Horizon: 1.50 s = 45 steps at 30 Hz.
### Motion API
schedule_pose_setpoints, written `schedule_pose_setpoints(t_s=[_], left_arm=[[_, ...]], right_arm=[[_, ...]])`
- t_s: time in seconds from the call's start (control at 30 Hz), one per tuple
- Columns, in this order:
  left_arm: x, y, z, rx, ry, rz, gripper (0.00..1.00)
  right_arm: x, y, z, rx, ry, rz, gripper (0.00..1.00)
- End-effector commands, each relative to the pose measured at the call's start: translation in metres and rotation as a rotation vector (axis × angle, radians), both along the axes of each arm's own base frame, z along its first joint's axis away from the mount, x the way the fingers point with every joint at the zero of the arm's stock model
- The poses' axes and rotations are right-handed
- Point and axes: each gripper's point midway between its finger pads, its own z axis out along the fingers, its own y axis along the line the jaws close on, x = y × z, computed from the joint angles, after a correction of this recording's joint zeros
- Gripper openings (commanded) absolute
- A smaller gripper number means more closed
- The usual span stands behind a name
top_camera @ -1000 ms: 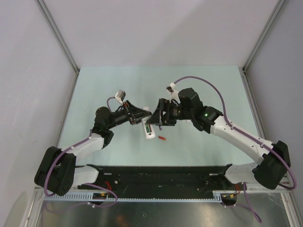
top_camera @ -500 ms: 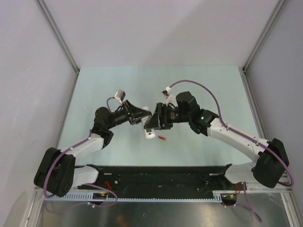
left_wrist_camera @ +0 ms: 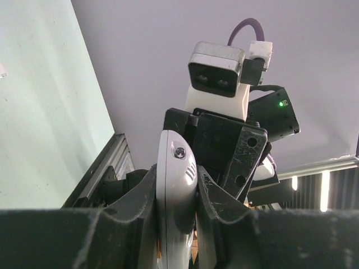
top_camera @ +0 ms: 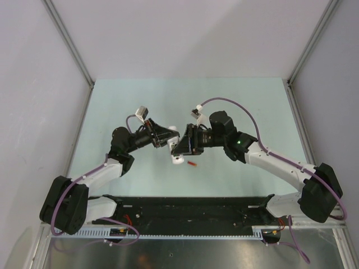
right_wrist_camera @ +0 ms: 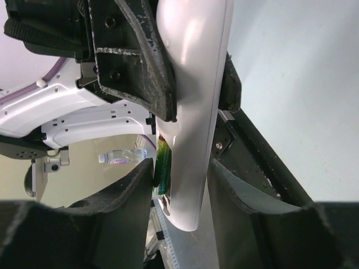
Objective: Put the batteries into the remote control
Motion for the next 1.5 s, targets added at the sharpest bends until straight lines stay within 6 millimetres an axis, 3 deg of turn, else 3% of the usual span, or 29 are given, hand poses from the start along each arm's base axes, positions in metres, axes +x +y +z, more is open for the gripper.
schedule_pose_setpoints(t_s=[0.0,0.47,0.57,0.67,0.87,0.9,0.93,1.03,1.33,1.47], left_arm=[[-0.006,0.0,0.038,-0.059,-0.103,-0.008,0.0],[-0.006,-0.001,0.035,-0.054,-0.1,-0.011,0.0],[-0.006,-0.001,0.032,-0.05,-0.099,-0.007,0.0],[-0.006,-0.002,0.029,-0.046,-0.094,-0.007,0.0],[-0.006,-0.004,0.027,-0.042,-0.096,-0.006,0.0],[-0.006,-0.004,0.026,-0.039,-0.098,-0.006,0.0],[-0.007,-0.003,0.026,-0.039,-0.099,-0.004,0.0],[-0.005,-0.003,0.024,-0.035,-0.101,0.006,0.0],[-0.005,-0.003,0.019,-0.027,-0.098,0.012,0.0],[-0.005,-0.003,0.017,-0.026,-0.091,0.013,0.0]], right_arm=[[-0.001,0.006,0.013,0.064,-0.022,0.023,0.45],[-0.006,0.015,0.011,0.078,-0.009,0.043,0.1],[-0.006,0.016,0.011,0.079,-0.011,0.041,0.12],[-0.008,0.018,0.011,0.075,-0.013,0.037,0.0],[-0.011,0.023,0.011,0.082,-0.008,0.042,0.0],[-0.01,0.023,0.01,0.077,-0.007,0.038,0.04],[-0.01,0.021,0.01,0.071,-0.009,0.031,0.18],[-0.008,0.018,0.013,0.067,-0.017,0.014,0.35],[-0.008,0.014,0.022,0.085,-0.023,-0.004,0.56],[-0.006,0.005,0.027,0.081,-0.04,-0.018,0.57]])
